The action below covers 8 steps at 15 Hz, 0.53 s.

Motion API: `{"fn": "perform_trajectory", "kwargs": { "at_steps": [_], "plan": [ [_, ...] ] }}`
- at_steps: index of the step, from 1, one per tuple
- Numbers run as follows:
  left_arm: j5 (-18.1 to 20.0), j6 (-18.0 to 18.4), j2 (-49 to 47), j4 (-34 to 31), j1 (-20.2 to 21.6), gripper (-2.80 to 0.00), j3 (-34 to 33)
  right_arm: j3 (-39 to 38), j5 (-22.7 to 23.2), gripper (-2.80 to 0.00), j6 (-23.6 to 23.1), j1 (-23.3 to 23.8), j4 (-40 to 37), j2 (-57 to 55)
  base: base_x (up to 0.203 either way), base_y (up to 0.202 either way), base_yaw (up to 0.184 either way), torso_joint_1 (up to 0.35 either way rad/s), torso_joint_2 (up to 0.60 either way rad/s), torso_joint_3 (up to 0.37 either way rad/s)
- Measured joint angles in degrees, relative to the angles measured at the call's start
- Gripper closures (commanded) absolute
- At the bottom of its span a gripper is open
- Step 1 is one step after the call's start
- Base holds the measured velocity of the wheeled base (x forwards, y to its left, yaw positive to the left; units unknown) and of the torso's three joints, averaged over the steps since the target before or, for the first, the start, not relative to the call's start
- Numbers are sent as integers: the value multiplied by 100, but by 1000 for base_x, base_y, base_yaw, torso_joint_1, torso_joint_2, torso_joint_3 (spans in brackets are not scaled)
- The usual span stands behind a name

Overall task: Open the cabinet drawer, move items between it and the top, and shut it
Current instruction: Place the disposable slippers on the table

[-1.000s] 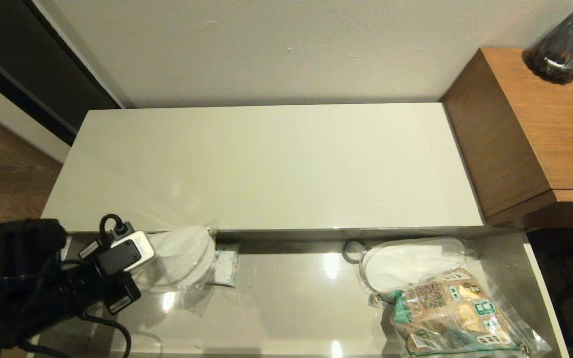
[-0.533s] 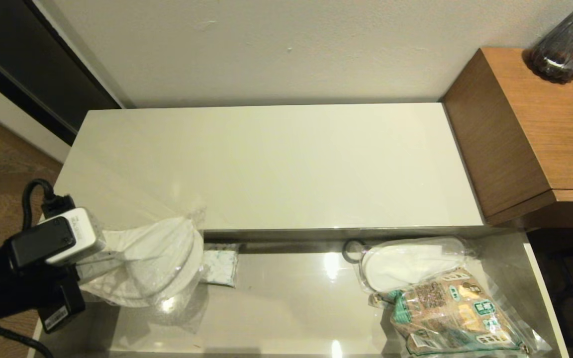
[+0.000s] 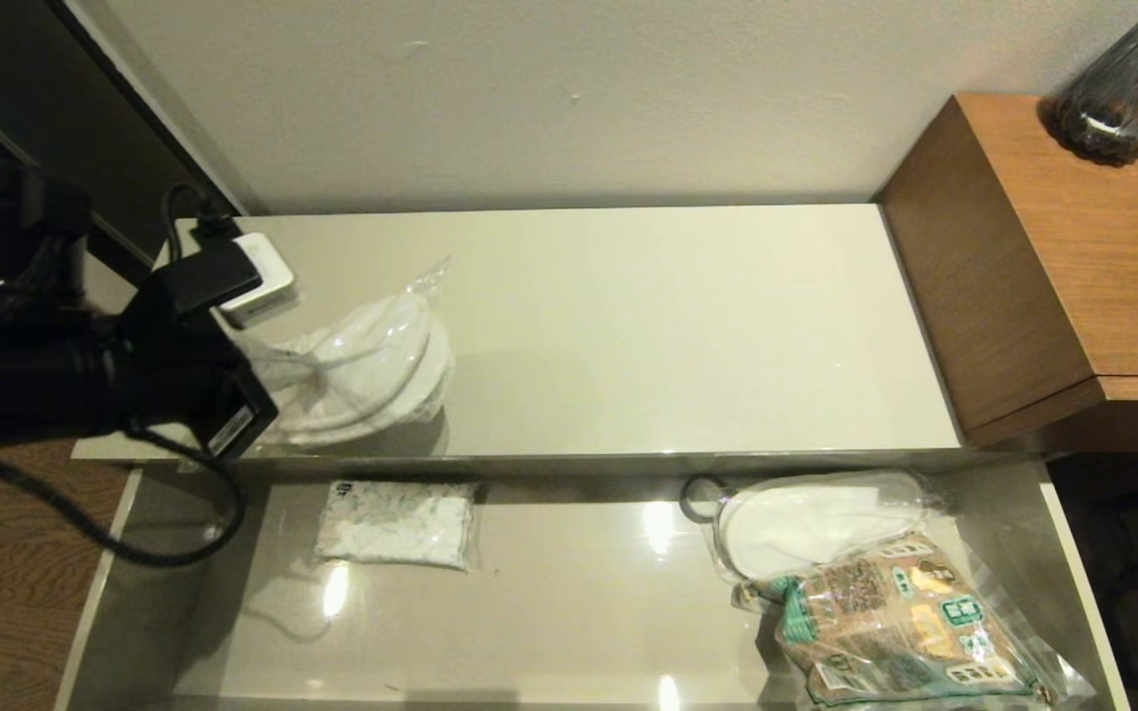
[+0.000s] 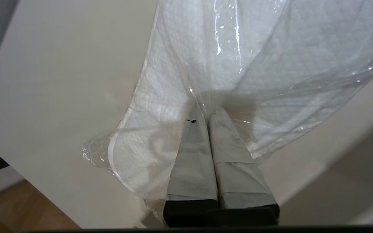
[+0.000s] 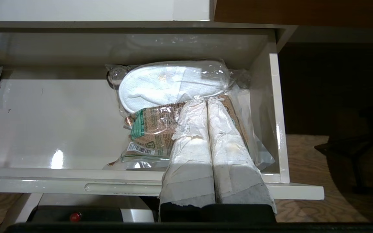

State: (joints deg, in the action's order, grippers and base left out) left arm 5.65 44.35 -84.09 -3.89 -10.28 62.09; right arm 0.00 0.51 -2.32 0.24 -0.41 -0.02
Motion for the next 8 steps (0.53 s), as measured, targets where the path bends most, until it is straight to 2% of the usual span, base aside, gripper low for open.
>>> {"fn": "perform_trajectory", "kwargs": {
  "at_steps": [2, 6, 8],
  "plan": [
    [-441, -324, -773, 20, -74, 0, 835, 0, 0, 0, -2, 2, 1, 0, 0, 0, 0, 0, 0, 0],
    [-1645, -944, -2039, -12, -150, 0, 2069, 0, 1, 0, -1, 2, 5, 0, 0, 0, 0, 0, 0, 0],
    [-1796, -1131, -2338, -116, -164, 0, 2368, 0, 0, 0, -2, 5, 6, 0, 0, 0, 0, 0, 0, 0]
  ]
}}
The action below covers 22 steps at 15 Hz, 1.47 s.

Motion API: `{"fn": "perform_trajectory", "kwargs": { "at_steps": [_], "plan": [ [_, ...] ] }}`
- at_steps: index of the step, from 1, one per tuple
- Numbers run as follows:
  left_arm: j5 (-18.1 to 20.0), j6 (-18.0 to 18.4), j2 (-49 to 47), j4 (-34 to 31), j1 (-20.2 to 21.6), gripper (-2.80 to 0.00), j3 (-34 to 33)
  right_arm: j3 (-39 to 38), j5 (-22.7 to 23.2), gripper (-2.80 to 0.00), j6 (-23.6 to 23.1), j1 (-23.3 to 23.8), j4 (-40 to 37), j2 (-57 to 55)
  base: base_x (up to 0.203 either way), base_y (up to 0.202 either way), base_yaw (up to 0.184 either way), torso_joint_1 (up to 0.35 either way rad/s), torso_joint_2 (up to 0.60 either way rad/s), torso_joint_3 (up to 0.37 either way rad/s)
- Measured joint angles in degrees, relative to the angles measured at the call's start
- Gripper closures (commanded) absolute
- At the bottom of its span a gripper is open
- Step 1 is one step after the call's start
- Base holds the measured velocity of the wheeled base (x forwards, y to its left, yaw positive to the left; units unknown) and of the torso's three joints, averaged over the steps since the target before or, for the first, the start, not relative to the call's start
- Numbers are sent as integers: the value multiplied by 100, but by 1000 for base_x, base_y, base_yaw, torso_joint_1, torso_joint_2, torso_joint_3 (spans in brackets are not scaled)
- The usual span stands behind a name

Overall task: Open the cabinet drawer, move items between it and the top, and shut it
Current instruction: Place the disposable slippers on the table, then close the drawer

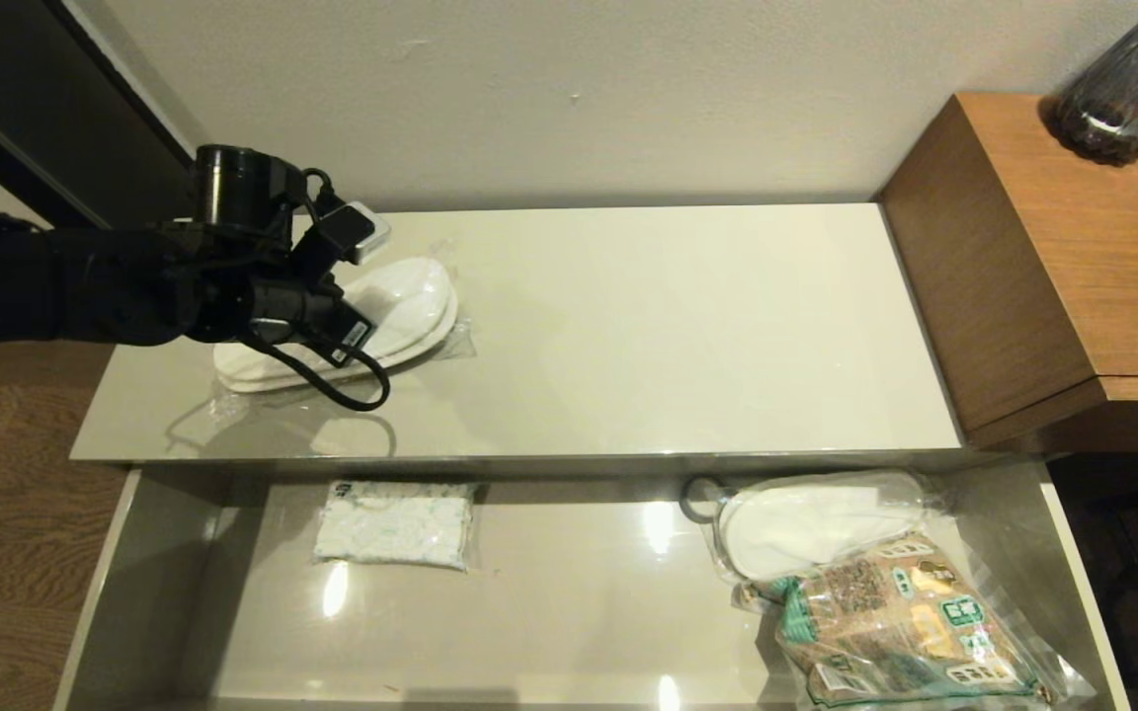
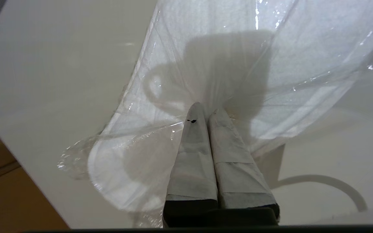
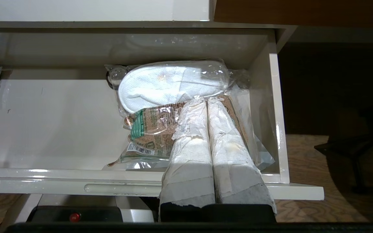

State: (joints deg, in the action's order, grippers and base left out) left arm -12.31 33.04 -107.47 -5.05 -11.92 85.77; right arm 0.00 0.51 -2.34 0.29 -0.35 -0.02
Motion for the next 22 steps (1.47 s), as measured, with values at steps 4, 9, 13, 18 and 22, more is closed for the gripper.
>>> {"fn": "perform_trajectory", "kwargs": {
  "at_steps": [4, 9, 13, 18, 22],
  "plan": [
    [0, -32, 49, -554, 5, 0, 195, 0, 4, 0, 2, -2, -4, 0, 0, 0, 0, 0, 0, 0],
    [8, -162, 569, -1261, 5, -280, 170, 0, 1, 0, 2, -5, -2, 0, 0, 0, 0, 0, 0, 0],
    [-359, -313, 620, -1198, -6, -280, 77, 0, 1, 0, 0, -5, -4, 0, 0, 0, 0, 0, 0, 0],
    [-337, -321, 833, -1773, -12, -280, 582, 0, 5, 0, 2, -2, 0, 0, 0, 0, 0, 0, 0, 0],
    [10, -608, 1374, -3815, 2, 0, 1612, 0, 1, 0, 2, -2, -2, 0, 0, 0, 0, 0, 0, 0]
  ]
}}
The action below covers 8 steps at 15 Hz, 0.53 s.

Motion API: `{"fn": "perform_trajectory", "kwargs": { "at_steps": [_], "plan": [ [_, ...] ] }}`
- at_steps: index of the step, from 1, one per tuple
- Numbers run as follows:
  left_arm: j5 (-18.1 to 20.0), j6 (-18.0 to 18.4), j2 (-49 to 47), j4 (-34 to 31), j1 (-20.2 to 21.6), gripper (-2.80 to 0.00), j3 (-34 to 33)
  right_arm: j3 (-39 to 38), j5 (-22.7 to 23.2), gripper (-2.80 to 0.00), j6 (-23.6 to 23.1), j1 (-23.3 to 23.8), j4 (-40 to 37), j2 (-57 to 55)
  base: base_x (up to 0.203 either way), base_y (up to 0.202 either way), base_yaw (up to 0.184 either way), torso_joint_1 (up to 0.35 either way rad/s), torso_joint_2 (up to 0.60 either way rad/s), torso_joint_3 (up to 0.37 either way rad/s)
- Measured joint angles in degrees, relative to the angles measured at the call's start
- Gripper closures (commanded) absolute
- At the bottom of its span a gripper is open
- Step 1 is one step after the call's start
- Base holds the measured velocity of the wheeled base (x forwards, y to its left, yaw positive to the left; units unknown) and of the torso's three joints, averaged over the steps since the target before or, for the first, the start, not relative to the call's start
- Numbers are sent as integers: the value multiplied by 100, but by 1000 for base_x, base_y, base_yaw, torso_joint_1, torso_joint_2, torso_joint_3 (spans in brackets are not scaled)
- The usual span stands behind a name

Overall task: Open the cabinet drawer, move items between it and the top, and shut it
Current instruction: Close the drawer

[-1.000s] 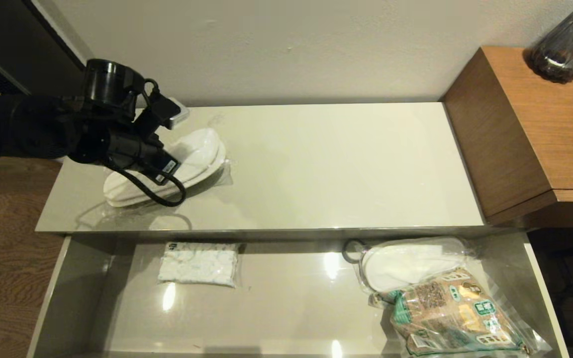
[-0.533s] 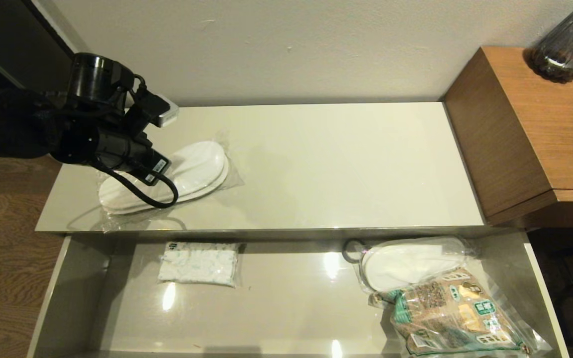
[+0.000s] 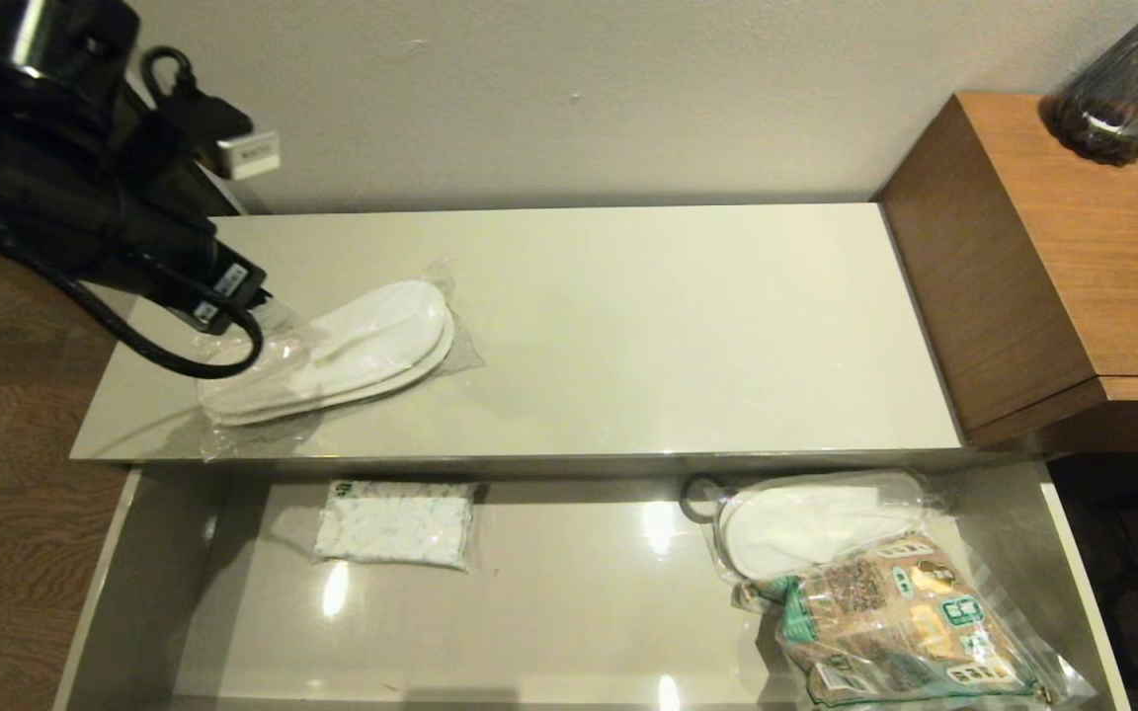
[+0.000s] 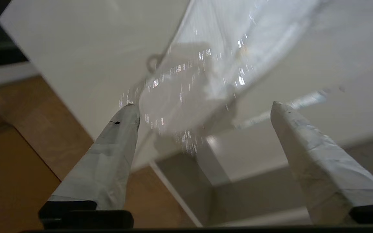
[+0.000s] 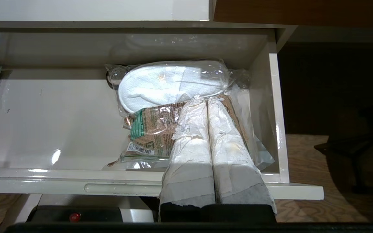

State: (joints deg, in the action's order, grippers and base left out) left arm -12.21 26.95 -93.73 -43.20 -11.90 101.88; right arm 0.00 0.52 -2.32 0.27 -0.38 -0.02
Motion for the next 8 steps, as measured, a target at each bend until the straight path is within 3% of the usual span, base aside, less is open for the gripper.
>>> {"fn": "perform_trajectory", "kwargs": {
  "at_steps": [2, 4, 8],
  "plan": [
    [31, -213, 288, -1252, 32, 0, 628, 0, 2, 0, 0, 0, -4, 0, 0, 0, 0, 0, 0, 0],
    [31, -276, 545, -1946, 374, 0, 843, 0, 2, 0, -2, 0, 2, 0, 0, 0, 0, 0, 0, 0],
    [240, -581, 701, -1802, 1628, 0, 713, 0, 0, 0, 4, 2, -2, 0, 0, 0, 0, 0, 0, 0]
  ]
}}
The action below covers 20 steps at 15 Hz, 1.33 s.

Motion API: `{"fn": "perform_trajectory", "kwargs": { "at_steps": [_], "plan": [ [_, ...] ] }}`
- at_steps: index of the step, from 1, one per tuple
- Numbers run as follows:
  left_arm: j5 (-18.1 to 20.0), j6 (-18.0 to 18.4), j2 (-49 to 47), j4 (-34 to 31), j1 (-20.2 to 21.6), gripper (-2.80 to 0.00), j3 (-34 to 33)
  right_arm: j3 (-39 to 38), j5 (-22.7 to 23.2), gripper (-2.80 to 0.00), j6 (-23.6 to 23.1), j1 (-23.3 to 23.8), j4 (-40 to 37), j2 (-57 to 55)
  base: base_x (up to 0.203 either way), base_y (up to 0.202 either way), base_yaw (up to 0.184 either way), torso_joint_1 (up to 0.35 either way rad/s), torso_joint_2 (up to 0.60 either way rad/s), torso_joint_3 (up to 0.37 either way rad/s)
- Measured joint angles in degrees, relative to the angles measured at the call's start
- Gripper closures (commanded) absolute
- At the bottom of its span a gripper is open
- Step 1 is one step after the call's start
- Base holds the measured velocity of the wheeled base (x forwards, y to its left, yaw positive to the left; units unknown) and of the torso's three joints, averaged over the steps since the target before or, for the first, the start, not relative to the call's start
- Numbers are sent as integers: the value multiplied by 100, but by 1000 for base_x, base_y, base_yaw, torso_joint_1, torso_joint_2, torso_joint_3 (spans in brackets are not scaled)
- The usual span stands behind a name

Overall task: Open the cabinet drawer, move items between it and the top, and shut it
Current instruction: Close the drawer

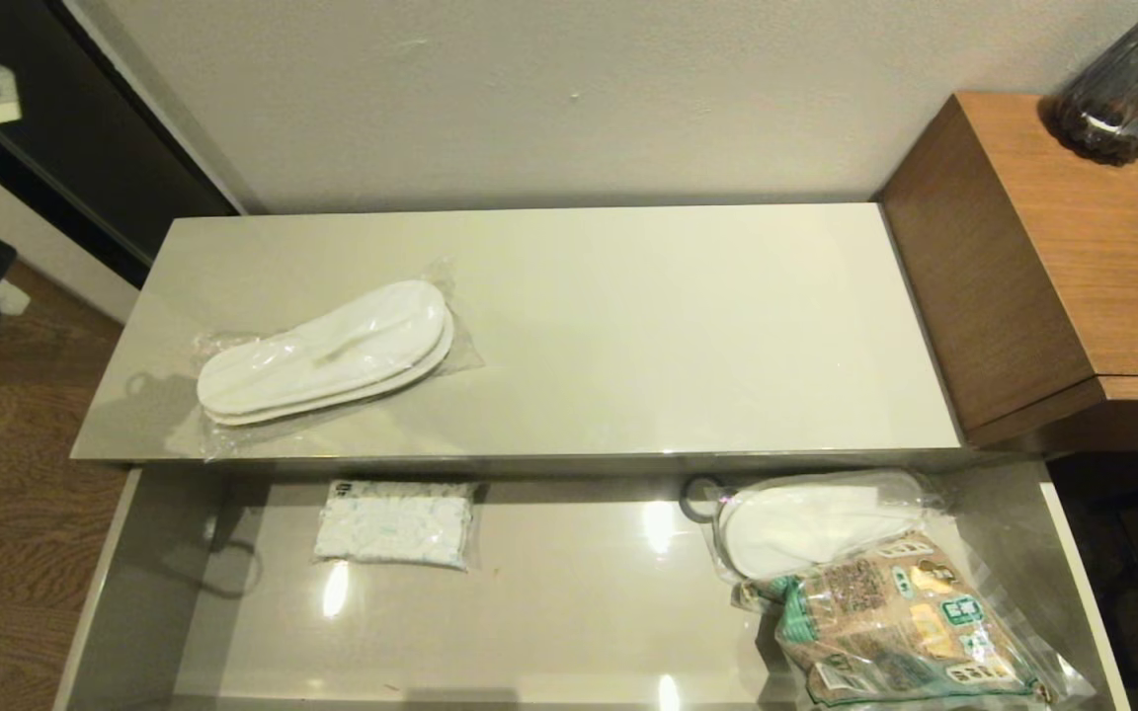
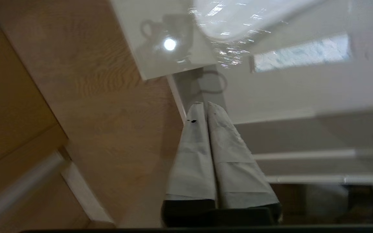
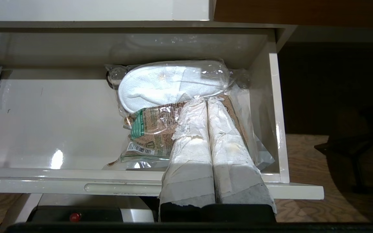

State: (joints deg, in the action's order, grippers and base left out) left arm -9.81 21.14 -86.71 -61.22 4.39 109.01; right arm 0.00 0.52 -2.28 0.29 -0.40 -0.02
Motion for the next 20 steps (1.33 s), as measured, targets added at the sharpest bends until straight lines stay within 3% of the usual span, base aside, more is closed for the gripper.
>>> {"fn": "perform_trajectory", "kwargs": {
  "at_steps": [5, 7, 9, 13, 16, 18, 20],
  "plan": [
    [660, 23, -118, 733, 1716, 0, 33, 0, 1, 0, 0, -5, 0, 0, 0, 0, 0, 0, 0, 0],
    [784, 63, -51, 717, 2120, 0, -58, 0, -1, 0, -4, -2, 7, 0, 0, 0, 0, 0, 0, 0],
    [829, 74, 327, 695, 2240, 0, -477, 0, -3, 0, -4, -5, 2, 0, 0, 0, 0, 0, 0, 0],
    [1348, 406, 2229, 361, 2092, 0, -1995, 0, -1, 0, -4, -5, 0, 0, 0, 0, 0, 0, 0, 0],
    [1975, 648, 3624, -663, 1767, 0, -2856, 0, -1, 0, -4, 0, 2, 0, 0, 0, 0, 0, 0, 0],
    [2356, 362, 4278, -1488, 1182, 0, -3106, 0, -1, 0, 0, -5, -1, 0, 0, 0, 0, 0, 0, 0],
    [2505, -66, 4905, -1901, 458, 0, -3252, 0, 1, 0, -6, 0, 2, 0, 0, 0, 0, 0, 0, 0]
  ]
}}
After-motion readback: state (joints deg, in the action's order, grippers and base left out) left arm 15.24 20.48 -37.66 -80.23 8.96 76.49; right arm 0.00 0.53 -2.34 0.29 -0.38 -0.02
